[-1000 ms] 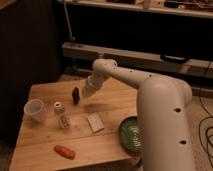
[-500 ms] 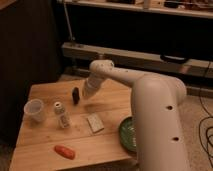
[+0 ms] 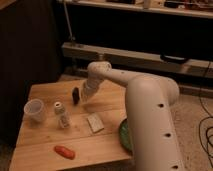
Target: Knock the eraser over
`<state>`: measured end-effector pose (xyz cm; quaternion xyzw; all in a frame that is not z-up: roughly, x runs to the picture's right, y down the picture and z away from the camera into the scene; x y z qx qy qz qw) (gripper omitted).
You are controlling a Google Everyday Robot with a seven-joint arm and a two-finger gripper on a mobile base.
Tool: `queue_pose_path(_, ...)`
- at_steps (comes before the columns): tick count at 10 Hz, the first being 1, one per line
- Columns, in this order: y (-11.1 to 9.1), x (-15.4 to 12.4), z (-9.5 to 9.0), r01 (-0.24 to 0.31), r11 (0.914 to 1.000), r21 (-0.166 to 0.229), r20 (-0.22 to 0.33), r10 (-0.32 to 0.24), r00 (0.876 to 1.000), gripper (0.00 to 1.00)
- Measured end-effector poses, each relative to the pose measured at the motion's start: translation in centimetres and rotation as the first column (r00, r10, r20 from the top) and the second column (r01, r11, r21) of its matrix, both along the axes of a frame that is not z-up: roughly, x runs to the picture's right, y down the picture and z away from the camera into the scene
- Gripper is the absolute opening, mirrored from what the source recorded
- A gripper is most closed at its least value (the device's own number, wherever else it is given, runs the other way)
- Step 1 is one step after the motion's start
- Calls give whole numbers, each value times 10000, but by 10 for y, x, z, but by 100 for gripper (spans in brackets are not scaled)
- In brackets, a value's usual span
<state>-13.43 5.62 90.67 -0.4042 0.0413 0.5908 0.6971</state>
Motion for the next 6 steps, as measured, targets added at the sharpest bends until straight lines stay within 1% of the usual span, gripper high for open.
queue_pose_path(6, 1, -4, 10, -17, 10000, -24, -78, 17, 10000, 2)
